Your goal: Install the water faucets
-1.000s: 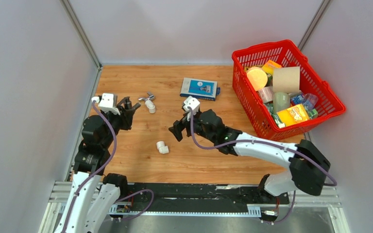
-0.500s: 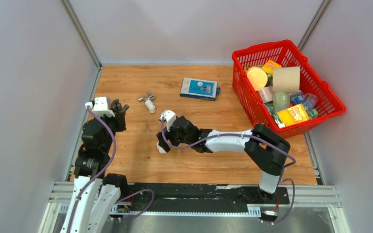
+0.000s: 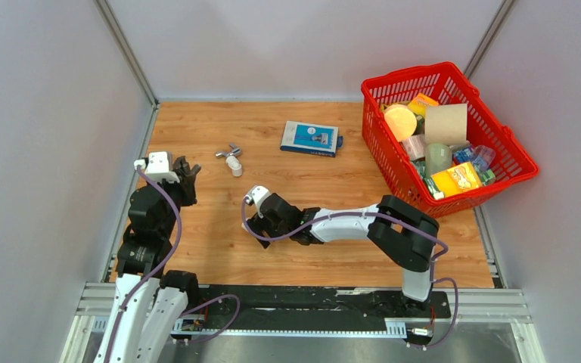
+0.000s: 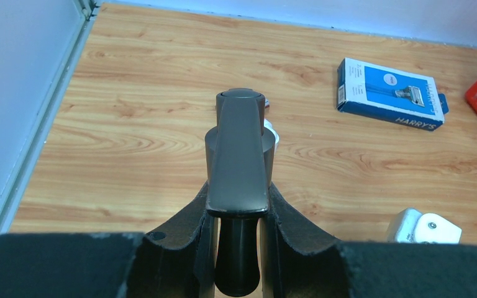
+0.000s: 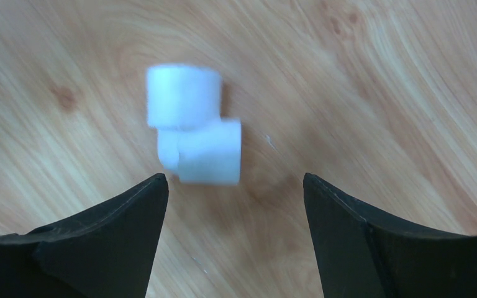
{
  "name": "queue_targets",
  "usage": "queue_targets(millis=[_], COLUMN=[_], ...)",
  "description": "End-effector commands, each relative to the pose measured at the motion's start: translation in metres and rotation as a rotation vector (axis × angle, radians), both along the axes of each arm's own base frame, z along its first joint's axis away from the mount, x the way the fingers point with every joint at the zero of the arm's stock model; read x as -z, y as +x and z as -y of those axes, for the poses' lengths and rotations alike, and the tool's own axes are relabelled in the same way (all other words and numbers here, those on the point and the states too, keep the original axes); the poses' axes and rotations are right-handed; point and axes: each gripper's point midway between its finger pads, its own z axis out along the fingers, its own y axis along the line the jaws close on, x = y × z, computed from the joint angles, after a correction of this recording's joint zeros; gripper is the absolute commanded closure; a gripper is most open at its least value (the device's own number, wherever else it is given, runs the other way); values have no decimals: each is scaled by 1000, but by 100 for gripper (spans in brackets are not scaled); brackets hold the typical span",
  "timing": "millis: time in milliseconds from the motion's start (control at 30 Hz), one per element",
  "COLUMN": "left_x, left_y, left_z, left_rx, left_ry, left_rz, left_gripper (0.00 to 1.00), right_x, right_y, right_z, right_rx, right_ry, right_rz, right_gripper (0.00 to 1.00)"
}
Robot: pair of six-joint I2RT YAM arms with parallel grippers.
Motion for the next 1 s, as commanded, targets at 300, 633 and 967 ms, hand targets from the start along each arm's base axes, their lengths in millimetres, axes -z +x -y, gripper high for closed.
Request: queue_targets(millis=[300,633,967], left_x=[-13,-14,-15], left_y=[4,3,2], left_z=[1,2,3], left_rx=[17,24,28], left_ry=[12,13,13], left_rz=[50,57,63], left_gripper=[100,100,100], right_x=[-30,-15,18], right_y=[3,5,14], right_z=[14,-17,-18], right_rx=[-138,-176,-51], right_ry=[47,83,1], right_rz=[101,69,78], right_gripper=[11,14,25])
